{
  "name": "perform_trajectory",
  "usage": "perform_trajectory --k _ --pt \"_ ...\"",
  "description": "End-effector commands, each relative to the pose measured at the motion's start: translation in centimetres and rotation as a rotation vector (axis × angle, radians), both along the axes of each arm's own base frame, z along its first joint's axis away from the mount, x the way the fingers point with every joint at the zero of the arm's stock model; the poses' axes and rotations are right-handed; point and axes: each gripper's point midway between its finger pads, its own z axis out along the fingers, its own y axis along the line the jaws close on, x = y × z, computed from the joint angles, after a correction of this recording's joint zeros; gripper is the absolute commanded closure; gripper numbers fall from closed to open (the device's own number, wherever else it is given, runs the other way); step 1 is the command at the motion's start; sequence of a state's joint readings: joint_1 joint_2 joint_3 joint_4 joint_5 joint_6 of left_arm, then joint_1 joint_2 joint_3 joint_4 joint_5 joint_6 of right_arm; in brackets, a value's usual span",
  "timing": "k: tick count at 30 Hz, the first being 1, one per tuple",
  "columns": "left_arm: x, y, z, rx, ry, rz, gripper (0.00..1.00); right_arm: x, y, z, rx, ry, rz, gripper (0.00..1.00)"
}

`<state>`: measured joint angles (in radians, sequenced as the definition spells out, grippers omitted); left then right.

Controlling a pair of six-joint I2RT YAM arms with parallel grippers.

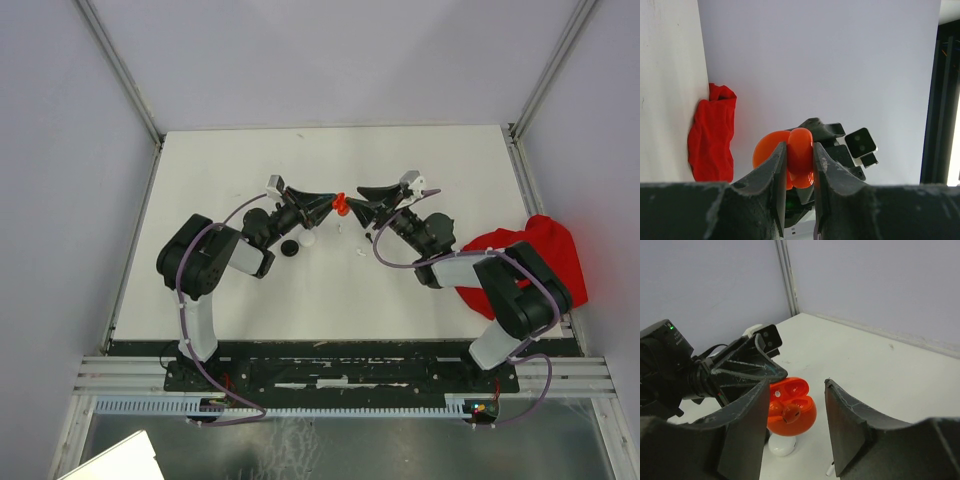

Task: Insert the wireless bluetooth earbuds into the charging case
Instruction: Place the earbud in the charging case.

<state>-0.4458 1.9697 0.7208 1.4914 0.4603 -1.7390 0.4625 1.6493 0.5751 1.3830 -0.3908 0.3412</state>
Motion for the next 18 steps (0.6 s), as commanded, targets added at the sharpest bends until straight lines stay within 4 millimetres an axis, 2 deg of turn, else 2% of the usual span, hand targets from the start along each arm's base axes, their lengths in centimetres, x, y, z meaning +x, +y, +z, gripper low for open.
perform_trajectory --k 1,3,5,6,7,9,13,16,17,18 --pt "-0.2 0.1 0.6 -0.019 -0.029 0.008 0.97 -1.0 -0.9 4.9 0.084 -0.108 -0.025 0.43" --pt "0.0 0.1 0.0 -0.009 -0.02 0.016 0.97 -1.1 -1.5 5.5 0.092 -0.096 -0.046 0.41" --pt "0.0 0.2 -0.5 0.0 -0.012 0.025 0.97 -0.6 -2.1 5.2 0.069 -0.03 -0.097 0.43" --pt "0.1 0.2 -0.7 0.006 -0.008 0.031 0.97 0.4 -2.9 3.2 0.016 0.091 -0.162 0.43" --pt "0.1 0.3 -1.0 0.014 -0.003 0.037 0.97 0.7 -3.4 3.3 -0.005 0.143 -0.201 0.43" --pt "0.2 0.5 -1.3 0.025 0.011 0.053 0.97 1.4 -5.2 1.4 -0.112 0.316 -0.323 0.42" --pt "0.6 0.9 -2.1 0.074 0.012 0.104 0.97 1.2 -7.3 -1.1 -0.25 0.49 -0.433 0.35" --pt "0.8 1.4 -2.6 0.099 0.026 0.146 0.97 1.0 -8.0 -2.9 -0.329 0.607 -0.482 0.33" --pt "0.8 1.6 -2.9 0.108 0.036 0.157 0.97 1.1 -7.9 -2.9 -0.358 0.637 -0.493 0.33" --pt "0.8 1.8 -3.0 0.114 0.04 0.167 0.97 0.8 -7.7 -4.1 -0.411 0.674 -0.493 0.33"
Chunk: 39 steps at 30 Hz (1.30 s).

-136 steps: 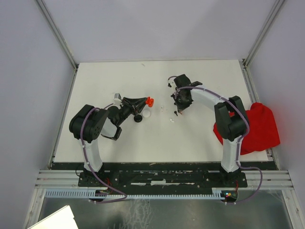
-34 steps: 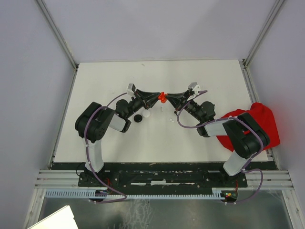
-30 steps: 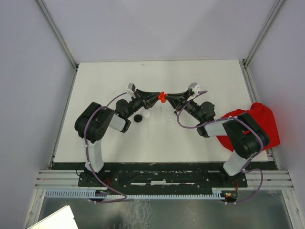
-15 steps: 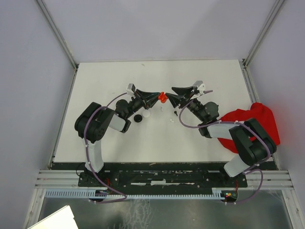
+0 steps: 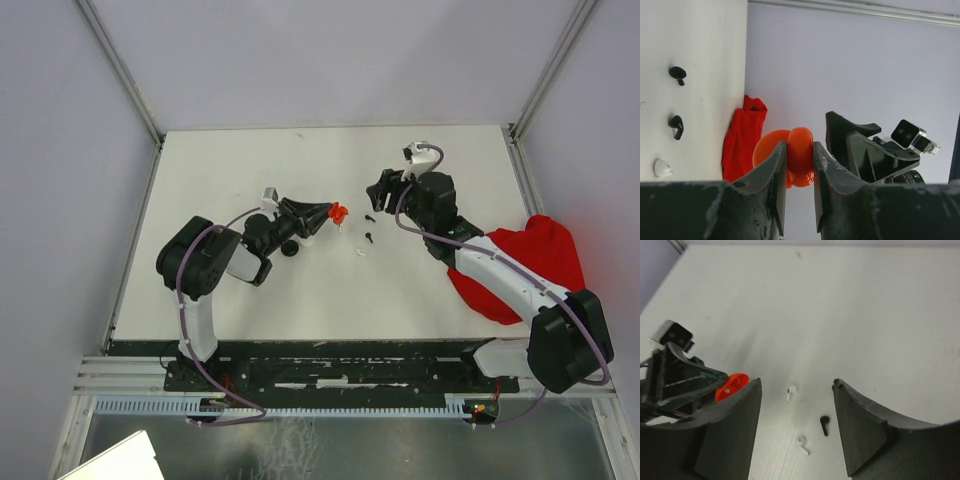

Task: Insert the wireless bluetooth earbuds into the charging case
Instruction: Place the earbud in the charging case, then close the charging case.

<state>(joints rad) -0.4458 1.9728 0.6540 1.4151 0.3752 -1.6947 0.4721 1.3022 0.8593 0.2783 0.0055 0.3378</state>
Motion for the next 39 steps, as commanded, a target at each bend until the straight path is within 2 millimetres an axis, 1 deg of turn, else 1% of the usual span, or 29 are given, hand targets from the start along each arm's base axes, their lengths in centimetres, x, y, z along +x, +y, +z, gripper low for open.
perform_trajectory --k 1,4,7,9,12,17,24,28,29,36,39 --pt "0.2 0.8 0.9 0.049 -0.062 0.08 0.97 -1.3 -1.4 -5.6 -0.222 0.299 -0.087 0.32" --pt "0.3 0.8 0.8 0.061 -0.056 0.094 0.97 -1.5 0.2 -6.9 -0.303 0.342 -0.056 0.31" --pt "0.4 0.6 0.8 0.078 -0.055 0.101 0.97 -1.8 1.9 -8.1 -0.329 0.366 -0.02 0.3" --pt "0.4 0.5 0.7 0.091 -0.049 0.106 0.97 -1.9 2.7 -8.5 -0.345 0.386 -0.007 0.3" --pt "0.4 0.6 0.5 0.109 -0.04 0.119 0.97 -2.2 3.7 -9.1 -0.366 0.408 0.008 0.3" --pt "0.3 0.4 0.4 0.117 -0.044 0.111 0.97 -2.2 4.8 -9.8 -0.372 0.418 0.027 0.3" --pt "-0.4 -0.2 0.4 0.114 -0.046 0.081 0.97 -1.1 5.1 -9.6 -0.399 0.414 0.011 0.29" --pt "-0.8 -0.3 0.7 0.109 -0.055 0.069 0.97 -0.4 5.3 -9.9 -0.41 0.42 -0.002 0.29" --pt "-0.8 -0.3 0.8 0.108 -0.056 0.069 0.97 -0.2 5.2 -10.0 -0.416 0.424 -0.011 0.29" --pt "-1.0 -0.2 1.1 0.108 -0.059 0.067 0.97 1.0 3.8 -9.5 -0.408 0.417 -0.063 0.29" --pt "-1.0 -0.2 1.1 0.106 -0.059 0.069 0.97 1.0 3.2 -9.4 -0.397 0.416 -0.074 0.29"
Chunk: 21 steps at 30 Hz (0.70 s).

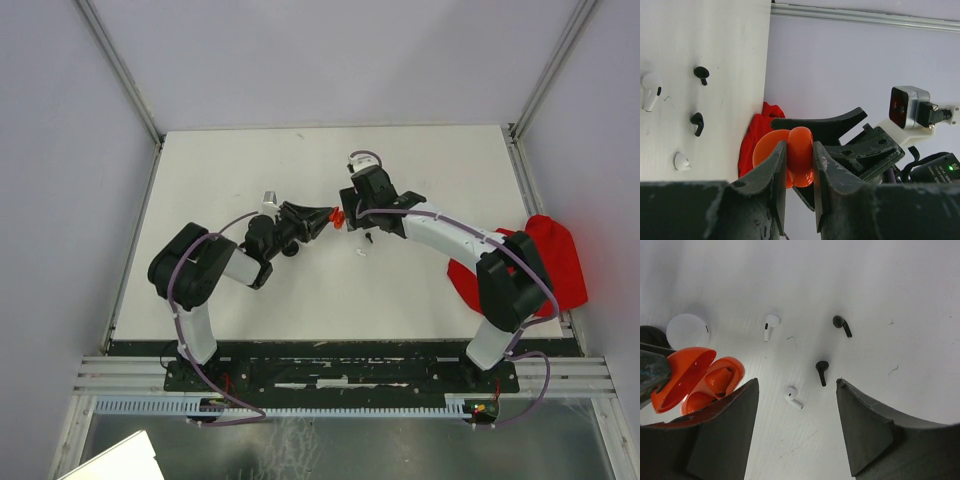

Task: Insert the wireless bluetooth earbuds into the charging case
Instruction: Close the charging case.

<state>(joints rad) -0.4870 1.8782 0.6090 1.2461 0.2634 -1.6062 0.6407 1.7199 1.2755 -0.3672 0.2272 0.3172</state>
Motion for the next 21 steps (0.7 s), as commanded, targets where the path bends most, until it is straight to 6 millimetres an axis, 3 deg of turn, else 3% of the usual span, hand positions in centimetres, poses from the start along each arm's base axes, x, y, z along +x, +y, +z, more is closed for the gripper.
perform_trajectory --k 1,3,9,12,16,21 --pt "-0.5 -0.2 2.7 -0.003 -0.104 -0.011 0.97 1.8 -0.7 2.6 0.04 -0.079 -0.045 0.28" --pt "-0.5 -0.2 2.7 -0.004 -0.106 -0.011 0.97 1.8 -1.3 2.7 0.049 -0.087 -0.059 0.28" --pt "0.3 -0.3 3.5 -0.017 -0.105 0.01 0.97 0.5 -3.0 2.8 0.081 -0.172 -0.04 0.14" --pt "1.2 -0.2 4.2 -0.015 -0.097 0.038 0.97 0.2 -3.5 4.1 0.128 -0.273 -0.028 0.0" --pt "2.6 0.1 4.9 -0.019 -0.066 0.094 0.97 0.5 -4.0 4.5 0.126 -0.303 -0.029 0.0" --pt "4.0 0.2 5.4 -0.074 0.002 0.143 0.97 0.5 -2.9 4.6 0.205 -0.388 0.015 0.01"
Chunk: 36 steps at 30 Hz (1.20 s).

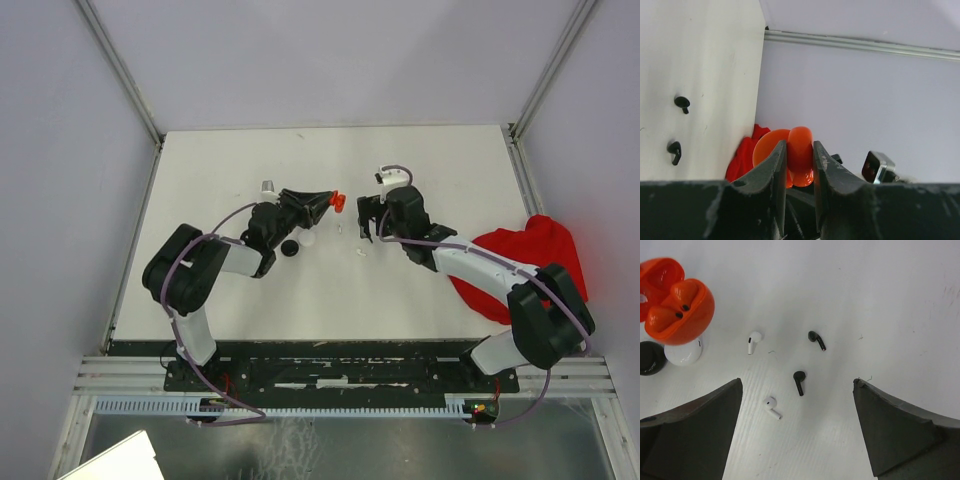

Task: Insert the wireless bluetooth earbuds into the charging case
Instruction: Close the charging case.

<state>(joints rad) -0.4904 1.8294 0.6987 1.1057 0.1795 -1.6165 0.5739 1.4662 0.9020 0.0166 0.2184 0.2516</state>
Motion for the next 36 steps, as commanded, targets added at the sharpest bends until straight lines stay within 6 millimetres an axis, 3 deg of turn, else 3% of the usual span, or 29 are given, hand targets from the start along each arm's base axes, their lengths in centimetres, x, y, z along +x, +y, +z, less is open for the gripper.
perform_trajectory --k 1,13,36 --pt "1.6 0.1 3.1 -0.074 0.004 0.07 0.97 1.1 1.3 3.0 0.103 -0.177 0.043 0.01" --pt "1.7 -1.3 2.4 -0.044 0.169 0.177 0.97 1.2 6.2 2.7 0.079 -0.264 0.132 0.0" --pt "-0.6 -0.6 1.9 -0.032 0.2 0.177 0.97 3.9 5.9 2.3 0.01 -0.34 0.043 0.0"
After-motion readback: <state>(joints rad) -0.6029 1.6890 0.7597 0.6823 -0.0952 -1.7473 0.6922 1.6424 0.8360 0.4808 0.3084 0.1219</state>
